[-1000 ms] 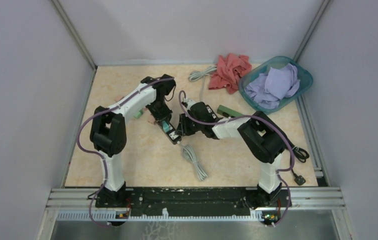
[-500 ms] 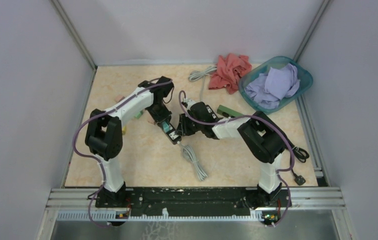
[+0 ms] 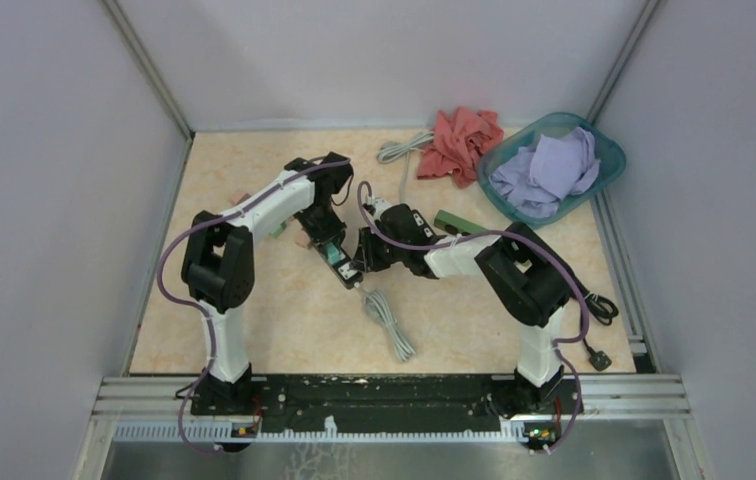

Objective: Insert the plug
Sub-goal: Insert the plug into the socket.

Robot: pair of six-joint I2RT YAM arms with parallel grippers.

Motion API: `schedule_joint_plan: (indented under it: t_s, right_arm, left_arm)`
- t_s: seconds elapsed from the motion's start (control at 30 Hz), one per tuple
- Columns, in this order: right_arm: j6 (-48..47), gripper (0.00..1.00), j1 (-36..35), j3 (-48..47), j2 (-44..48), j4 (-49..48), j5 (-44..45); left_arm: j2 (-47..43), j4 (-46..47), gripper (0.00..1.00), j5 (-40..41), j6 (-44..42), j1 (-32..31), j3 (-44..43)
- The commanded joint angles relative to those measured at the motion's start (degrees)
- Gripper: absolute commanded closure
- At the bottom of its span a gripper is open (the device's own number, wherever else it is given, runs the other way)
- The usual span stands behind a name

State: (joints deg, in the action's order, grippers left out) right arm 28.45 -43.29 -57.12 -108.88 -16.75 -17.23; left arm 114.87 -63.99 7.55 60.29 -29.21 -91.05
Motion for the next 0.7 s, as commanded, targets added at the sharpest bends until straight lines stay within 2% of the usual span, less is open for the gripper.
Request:
schedule_joint_plan:
  t_s: [0.0, 0.43, 0.67]
  right_arm:
    - [-1.61, 0.73, -1.36, -0.15, -0.48, -0.29, 1.04]
    - [-1.86, 0.73, -1.34, 0.02, -0.01, -0.34, 1.14]
    - [-1.92, 0.73, -1.37, 0.05, -0.03, -0.39, 1.07]
  left_arm:
    - [8.18, 2.57, 1.0, -1.84, 2.37, -0.94, 6.6]
    - [5.32, 12.97, 1.0, -8.94, 2.95, 0.63, 20.8]
    - [4.07, 12.91, 1.0, -9.12, 2.78, 1.61, 20.94]
